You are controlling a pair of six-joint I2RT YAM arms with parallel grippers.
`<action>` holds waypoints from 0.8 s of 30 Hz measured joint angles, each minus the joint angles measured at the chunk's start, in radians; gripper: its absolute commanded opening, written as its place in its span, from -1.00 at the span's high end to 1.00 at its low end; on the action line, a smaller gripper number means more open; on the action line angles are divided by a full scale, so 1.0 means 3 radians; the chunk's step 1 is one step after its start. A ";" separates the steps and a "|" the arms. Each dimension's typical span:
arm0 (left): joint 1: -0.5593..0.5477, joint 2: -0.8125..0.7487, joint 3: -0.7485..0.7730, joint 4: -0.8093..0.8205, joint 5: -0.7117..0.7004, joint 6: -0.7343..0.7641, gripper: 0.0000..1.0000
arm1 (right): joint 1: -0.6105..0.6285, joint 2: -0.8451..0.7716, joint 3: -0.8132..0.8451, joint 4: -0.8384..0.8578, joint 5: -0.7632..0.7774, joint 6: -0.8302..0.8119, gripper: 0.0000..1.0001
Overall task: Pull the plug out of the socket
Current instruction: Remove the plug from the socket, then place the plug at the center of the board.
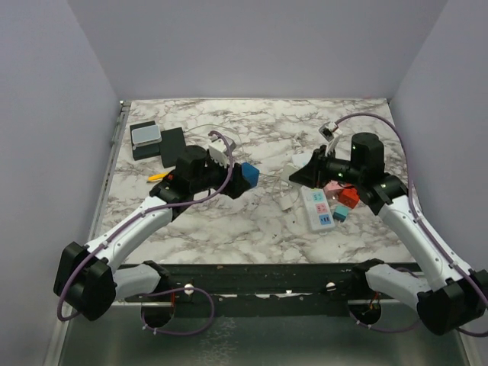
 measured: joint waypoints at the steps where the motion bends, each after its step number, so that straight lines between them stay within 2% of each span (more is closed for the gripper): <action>1: 0.0048 -0.0031 -0.0005 -0.0019 -0.0131 -0.0015 1.00 | 0.0000 0.0083 0.0000 -0.0056 0.0144 0.0020 0.99; 7: 0.0114 -0.0075 -0.0009 -0.0083 -0.0473 -0.0048 1.00 | 0.0000 0.0451 -0.0078 -0.0324 0.1095 0.0191 0.99; 11: 0.0112 -0.0075 -0.0009 -0.0121 -0.0515 -0.0058 1.00 | 0.0005 0.0591 -0.0230 -0.0331 0.1450 0.0295 0.99; 18: 0.0112 -0.0042 -0.0009 -0.0130 -0.0514 -0.0064 1.00 | 0.0121 0.0969 -0.0247 -0.0220 0.1644 0.0371 0.99; 24: 0.0112 -0.0004 -0.0009 -0.0137 -0.0511 -0.0074 1.00 | 0.0225 0.1261 -0.0247 -0.0135 0.1893 0.0387 0.90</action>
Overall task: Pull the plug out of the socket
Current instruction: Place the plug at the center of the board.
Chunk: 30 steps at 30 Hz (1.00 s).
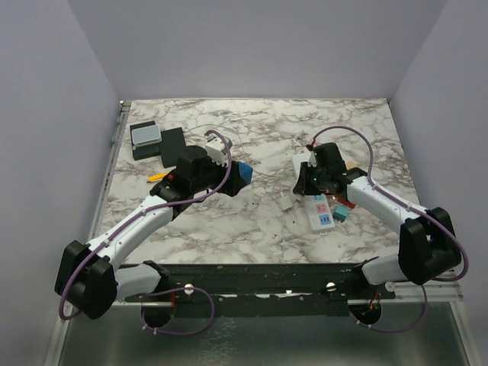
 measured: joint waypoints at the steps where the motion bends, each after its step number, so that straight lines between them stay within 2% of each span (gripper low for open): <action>1: 0.0000 0.0004 0.0000 -0.0001 0.0000 0.0000 1.00 | 0.0022 0.0018 0.0000 0.0004 0.0028 0.0000 0.88; 3: 0.0000 0.0005 0.0000 -0.0001 0.0001 -0.0001 1.00 | 0.0038 0.0046 0.0000 0.0022 0.0083 -0.0003 0.76; 6: 0.0000 0.0005 0.0000 -0.0001 0.0003 -0.0005 1.00 | 0.0046 0.0089 0.0000 0.0078 0.0109 -0.0010 0.46; 12: 0.0000 0.0005 0.0000 -0.0001 0.0023 -0.0010 1.00 | 0.0060 0.0278 0.0001 0.0123 0.0120 -0.0013 0.30; 16: 0.0000 0.0005 0.0000 -0.0001 0.0038 -0.0010 1.00 | 0.0069 0.0346 0.0001 0.0131 0.0139 -0.0009 0.00; 27: 0.0000 0.0005 0.0000 -0.0001 0.0114 -0.0009 1.00 | 0.0089 0.0343 0.0001 0.0212 0.0158 -0.0070 -0.21; 30: 0.0000 0.0005 0.0000 -0.0001 0.0122 -0.0010 1.00 | 0.0090 0.0291 -0.0001 0.0217 0.0201 -0.0072 -0.34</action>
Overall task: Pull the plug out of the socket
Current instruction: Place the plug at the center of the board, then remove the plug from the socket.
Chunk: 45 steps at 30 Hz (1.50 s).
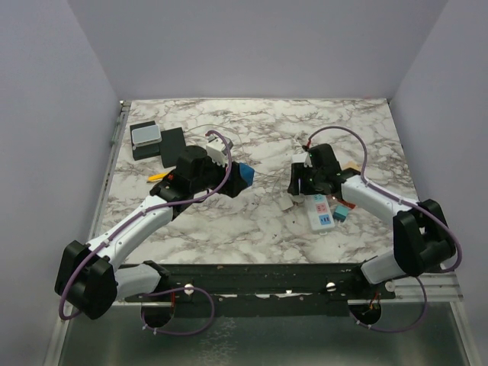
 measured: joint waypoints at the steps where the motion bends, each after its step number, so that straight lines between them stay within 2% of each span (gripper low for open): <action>1: 0.0000 0.0000 0.0000 0.0000 0.0001 0.0000 1.00 | 0.0000 -0.0045 -0.0015 0.0017 0.0025 0.0001 -0.36; 10: 0.0038 0.0013 0.0000 0.0004 0.0120 -0.0022 1.00 | 0.0000 -0.0779 -0.0225 0.0191 0.0187 -0.0052 -0.48; 16: 0.0145 0.0191 0.0000 0.0006 0.0484 -0.0060 1.00 | 0.0000 -0.1528 -0.0601 0.0459 -0.0102 -0.0292 -0.50; 17: 0.0158 0.0225 0.0000 0.0004 0.0551 -0.0064 1.00 | 0.0000 -0.1666 -0.0649 0.0505 -0.0184 -0.0345 -0.64; 19: 0.0175 0.0287 0.0001 0.0001 0.0682 -0.0067 1.00 | 0.0011 -0.1883 -0.0731 0.0626 -0.0332 -0.0403 -0.76; 23: 0.0197 0.0385 0.0027 -0.0001 0.0912 -0.0088 1.00 | 0.0329 -0.2206 -0.0874 0.0895 -0.0387 -0.0614 -0.77; 30: 0.0263 0.0429 0.0121 -0.0058 0.1158 -0.0084 1.00 | 0.1282 -0.2104 -0.0863 0.1064 -0.0281 -0.1144 -0.77; 36: 0.0282 0.0409 0.0174 -0.0159 0.1460 -0.0009 1.00 | 0.2088 -0.1871 -0.0832 0.1176 0.0399 -0.1642 -0.77; 41: 0.0281 0.0326 0.0174 -0.0203 0.1569 0.0048 1.00 | 0.2303 -0.1690 -0.0811 0.1448 0.0944 -0.2014 -0.83; 45: 0.0282 0.0249 0.0174 -0.0203 0.1602 0.0083 1.00 | 0.2312 -0.1638 -0.0805 0.1709 0.1114 -0.2253 -0.83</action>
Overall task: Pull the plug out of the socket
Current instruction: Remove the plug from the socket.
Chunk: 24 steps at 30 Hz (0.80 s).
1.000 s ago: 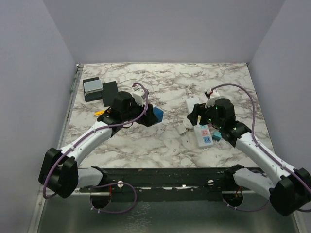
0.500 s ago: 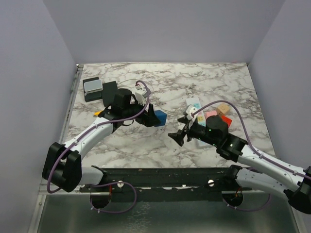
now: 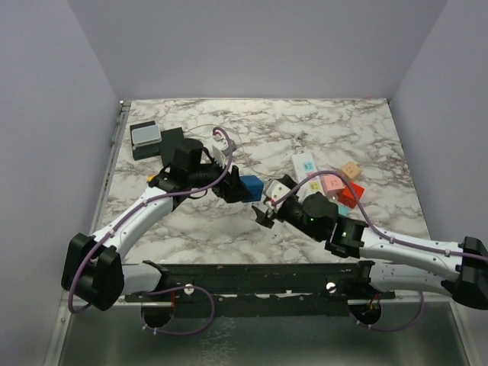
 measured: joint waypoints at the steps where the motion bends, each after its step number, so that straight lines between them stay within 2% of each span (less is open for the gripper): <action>1: 0.0000 -0.0019 0.0000 0.0000 0.0014 0.0009 1.00 | 0.0000 0.0051 0.0031 -0.0001 0.0020 -0.0041 -0.82; 7: -0.0001 -0.0033 0.0000 -0.0001 0.0067 0.0020 1.00 | 0.0000 0.0420 0.0150 -0.0023 0.0036 -0.0187 -0.84; 24: 0.0005 -0.0033 0.0001 -0.0024 0.0251 0.0020 1.00 | 0.0000 0.0790 0.0341 -0.0092 0.0357 -0.0561 -0.78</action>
